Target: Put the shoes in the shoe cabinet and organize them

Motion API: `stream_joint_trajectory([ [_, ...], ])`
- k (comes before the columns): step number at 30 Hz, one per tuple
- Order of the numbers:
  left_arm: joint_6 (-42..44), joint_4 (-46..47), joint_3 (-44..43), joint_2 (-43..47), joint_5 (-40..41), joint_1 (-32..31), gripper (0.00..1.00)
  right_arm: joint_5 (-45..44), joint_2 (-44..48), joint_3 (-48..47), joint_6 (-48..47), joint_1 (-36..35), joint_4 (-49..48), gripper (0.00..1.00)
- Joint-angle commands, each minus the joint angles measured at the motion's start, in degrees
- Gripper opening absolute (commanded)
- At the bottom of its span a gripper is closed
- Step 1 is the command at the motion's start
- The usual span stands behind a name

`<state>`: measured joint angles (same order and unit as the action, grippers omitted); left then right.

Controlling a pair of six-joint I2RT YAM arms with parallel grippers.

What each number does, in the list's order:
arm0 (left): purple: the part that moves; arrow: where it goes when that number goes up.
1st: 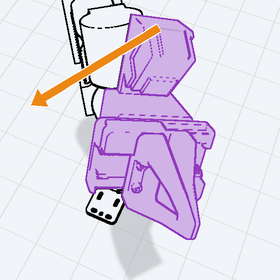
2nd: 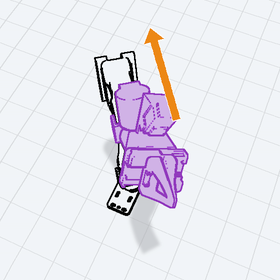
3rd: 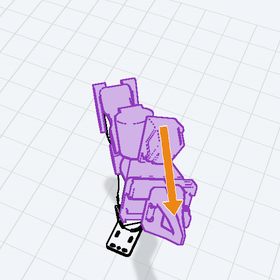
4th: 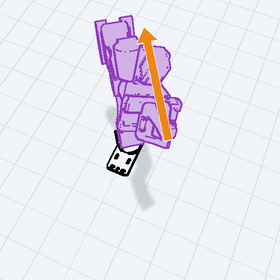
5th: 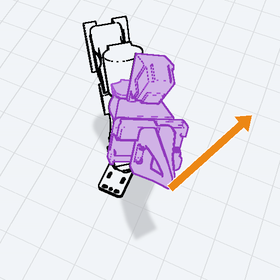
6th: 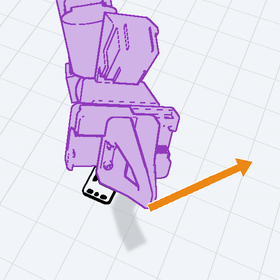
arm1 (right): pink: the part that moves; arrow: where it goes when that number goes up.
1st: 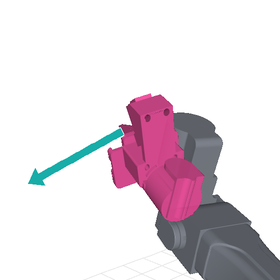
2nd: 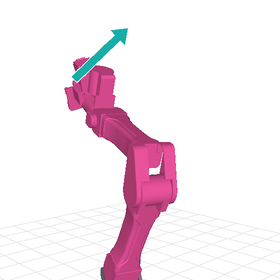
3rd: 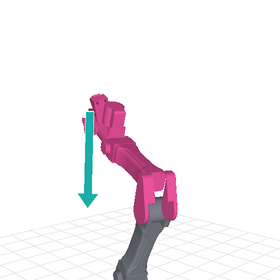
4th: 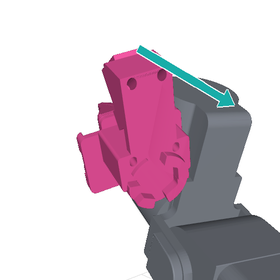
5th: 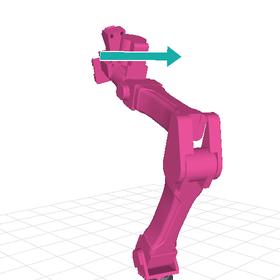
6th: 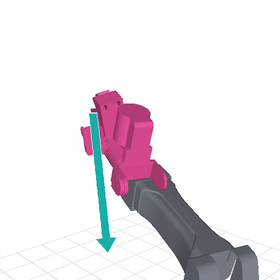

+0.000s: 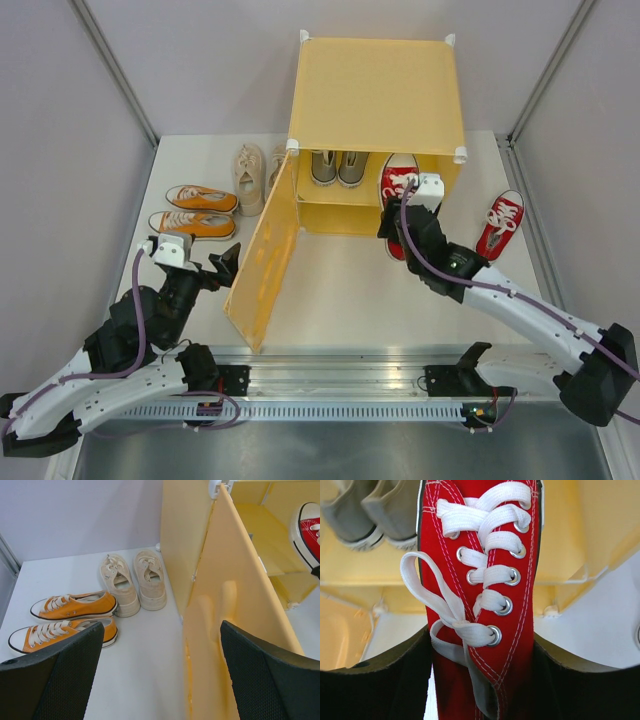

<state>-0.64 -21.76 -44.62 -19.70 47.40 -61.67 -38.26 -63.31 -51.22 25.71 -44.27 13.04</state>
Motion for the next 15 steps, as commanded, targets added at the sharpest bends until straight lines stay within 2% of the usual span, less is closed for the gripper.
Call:
stream_joint_trajectory([
  [1,-1.46,0.49,-0.64,0.54,-0.55,0.23,1.0,-2.18,-2.51,-6.42,-0.49,3.39,-9.07,0.01],
  [5,-1.55,0.49,-0.73,0.63,-0.81,0.23,1.0,-3.39,-9.0,-9.86,-0.4,5.24,-12.06,0.01],
  [15,-1.55,0.49,-0.73,0.98,-0.64,0.23,1.0,-5.6,-18.16,-13.99,-0.84,9.9,-20.76,0.01],
])
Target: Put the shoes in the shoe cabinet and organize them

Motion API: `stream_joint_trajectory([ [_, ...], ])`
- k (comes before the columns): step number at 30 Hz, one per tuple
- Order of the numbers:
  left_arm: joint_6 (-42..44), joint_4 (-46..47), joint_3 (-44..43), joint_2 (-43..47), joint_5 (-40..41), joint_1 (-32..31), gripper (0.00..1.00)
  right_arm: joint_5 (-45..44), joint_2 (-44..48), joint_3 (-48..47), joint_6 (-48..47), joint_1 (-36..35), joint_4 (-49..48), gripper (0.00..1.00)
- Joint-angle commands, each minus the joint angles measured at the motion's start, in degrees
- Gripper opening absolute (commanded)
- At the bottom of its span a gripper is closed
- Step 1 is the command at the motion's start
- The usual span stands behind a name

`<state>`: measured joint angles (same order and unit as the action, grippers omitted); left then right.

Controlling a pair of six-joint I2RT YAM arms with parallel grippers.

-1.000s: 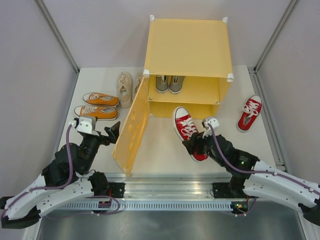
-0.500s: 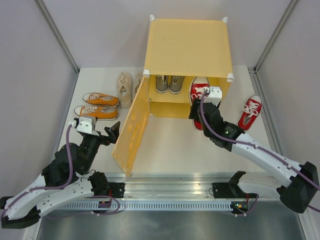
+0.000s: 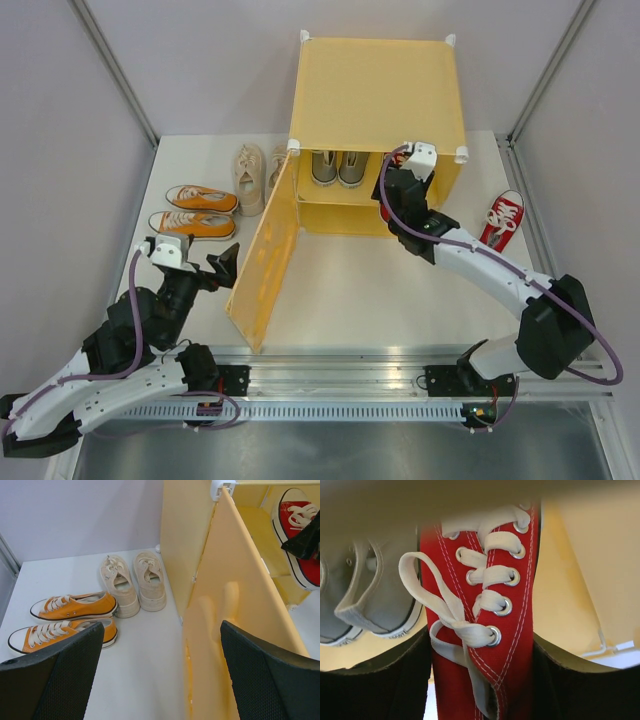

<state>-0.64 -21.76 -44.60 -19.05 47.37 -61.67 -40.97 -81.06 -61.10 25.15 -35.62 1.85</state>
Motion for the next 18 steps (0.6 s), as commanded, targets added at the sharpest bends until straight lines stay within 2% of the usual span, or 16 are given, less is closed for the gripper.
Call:
stream_joint_trajectory([
  [1,-1.55,0.4,-0.67,0.41,-0.62,0.23,1.0,-2.28,-0.85,-4.29,-0.36,1.51,-10.28,0.01],
  [8,-1.55,0.4,-0.66,0.68,-0.7,0.23,1.0,-0.95,-5.42,-4.99,-0.89,2.92,-13.53,0.05],
  [10,-1.64,0.4,-0.66,0.77,-0.7,0.23,1.0,-0.43,-6.56,-5.08,-1.33,2.92,-13.89,0.11],
  [13,-1.64,0.4,-0.66,0.94,-0.79,0.23,1.0,0.8,-7.36,-4.56,-1.5,3.01,-14.33,0.38],
  [14,-1.64,0.49,-0.66,1.12,-0.79,0.23,1.0,0.98,-7.71,-4.47,-1.33,3.01,-14.33,0.55],
  [17,-1.64,0.49,-0.66,1.03,-0.79,0.23,1.0,1.07,-7.8,-3.94,-0.98,3.01,-14.33,0.74],
  [18,-1.64,0.4,-0.66,1.12,-0.79,0.23,1.0,0.72,-7.89,-3.76,-0.89,2.92,-14.24,0.77],
])
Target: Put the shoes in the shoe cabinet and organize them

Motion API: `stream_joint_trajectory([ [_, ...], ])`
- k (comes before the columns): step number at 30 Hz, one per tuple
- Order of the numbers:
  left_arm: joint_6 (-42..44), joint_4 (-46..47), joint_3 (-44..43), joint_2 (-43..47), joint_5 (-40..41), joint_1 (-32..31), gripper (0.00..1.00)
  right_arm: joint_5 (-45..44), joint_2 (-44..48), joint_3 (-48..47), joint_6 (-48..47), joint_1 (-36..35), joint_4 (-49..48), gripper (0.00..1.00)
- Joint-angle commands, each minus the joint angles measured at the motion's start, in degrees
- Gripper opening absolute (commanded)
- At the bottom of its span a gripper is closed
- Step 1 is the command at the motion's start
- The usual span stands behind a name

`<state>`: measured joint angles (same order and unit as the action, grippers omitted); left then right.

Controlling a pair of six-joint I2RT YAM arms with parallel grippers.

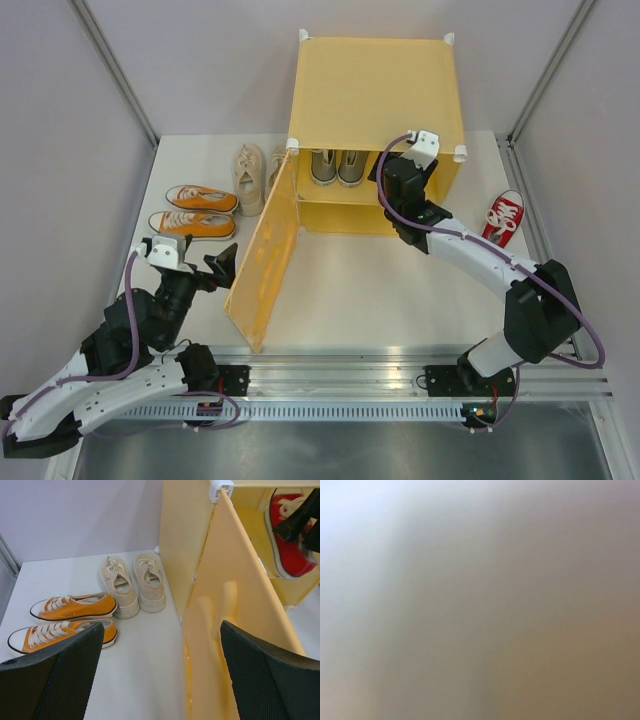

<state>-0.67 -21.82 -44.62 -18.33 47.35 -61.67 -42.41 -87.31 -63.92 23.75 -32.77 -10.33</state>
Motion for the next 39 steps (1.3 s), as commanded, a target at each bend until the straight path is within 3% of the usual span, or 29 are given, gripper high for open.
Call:
stream_joint_trajectory([
  [1,-1.62,0.47,-0.64,0.31,-0.77,0.23,1.0,2.07,-1.38,-0.59,0.42,0.17,-2.07,0.8],
  [2,-1.62,0.47,-0.64,0.31,-0.86,0.23,1.0,1.9,-1.29,-0.5,0.51,0.08,-2.07,0.85],
  [8,-1.62,0.55,-0.64,0.4,-0.86,0.23,1.0,1.89,-0.32,0.81,0.33,0.17,-1.63,0.9],
  [30,-1.44,0.29,-0.73,0.4,-0.07,0.23,1.0,13.31,14.88,8.72,-0.9,0.08,-0.4,0.91],
  [39,-1.62,0.38,-0.55,0.05,-0.24,0.23,1.0,14.12,21.2,14.96,0.77,-1.15,-0.22,0.85],
])
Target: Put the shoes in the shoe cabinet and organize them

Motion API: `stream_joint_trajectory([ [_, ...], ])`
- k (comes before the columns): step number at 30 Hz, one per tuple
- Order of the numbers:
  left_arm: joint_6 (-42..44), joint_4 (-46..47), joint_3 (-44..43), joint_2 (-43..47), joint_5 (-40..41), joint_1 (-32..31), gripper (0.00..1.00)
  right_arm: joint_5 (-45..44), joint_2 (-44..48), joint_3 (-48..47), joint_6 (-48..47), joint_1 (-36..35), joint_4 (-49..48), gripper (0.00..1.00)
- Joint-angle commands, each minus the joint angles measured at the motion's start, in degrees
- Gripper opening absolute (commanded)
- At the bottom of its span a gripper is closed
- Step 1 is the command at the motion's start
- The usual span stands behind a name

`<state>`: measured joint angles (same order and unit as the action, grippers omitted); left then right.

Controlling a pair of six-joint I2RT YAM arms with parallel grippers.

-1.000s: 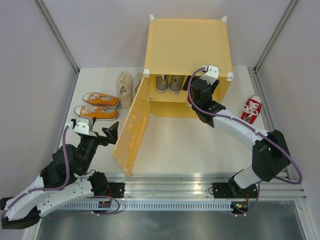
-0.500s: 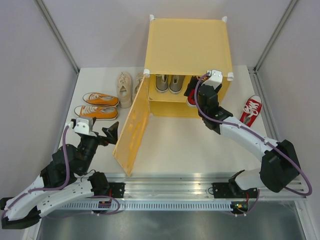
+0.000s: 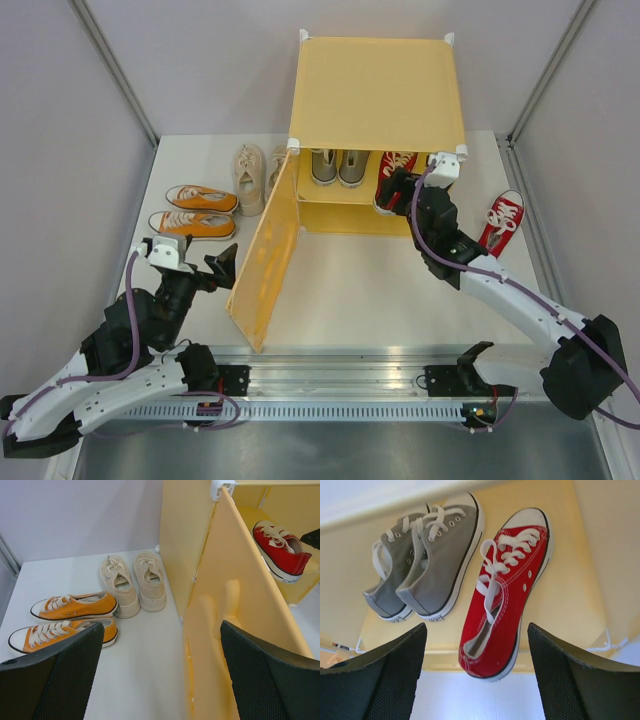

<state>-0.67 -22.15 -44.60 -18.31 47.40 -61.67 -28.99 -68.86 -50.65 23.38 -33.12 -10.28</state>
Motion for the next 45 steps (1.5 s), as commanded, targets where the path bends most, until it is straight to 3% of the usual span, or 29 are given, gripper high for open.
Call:
stream_joint_trajectory([
  [1,-1.71,0.71,-0.58,0.02,-0.29,0.23,1.0,-0.26,3.2,2.22,1.23,-1.85,-0.26,0.84],
  [10,-1.88,0.79,-0.49,0.03,-0.46,0.23,1.0,-9.58,3.91,6.0,3.16,-6.78,0.09,0.85],
  [26,-2.23,0.71,-0.49,-1.21,-1.96,0.23,1.0,-14.86,-12.6,2.14,4.13,-6.78,-7.21,0.82],
  [34,-2.32,0.71,-0.66,-0.77,-2.57,0.23,1.0,-18.2,-14.99,1.08,2.11,-6.51,-8.17,0.64],
  [45,-2.32,0.71,-0.84,-0.06,-2.84,0.23,0.99,-16.54,-8.23,3.62,7.91,-6.6,-1.67,0.85],
])
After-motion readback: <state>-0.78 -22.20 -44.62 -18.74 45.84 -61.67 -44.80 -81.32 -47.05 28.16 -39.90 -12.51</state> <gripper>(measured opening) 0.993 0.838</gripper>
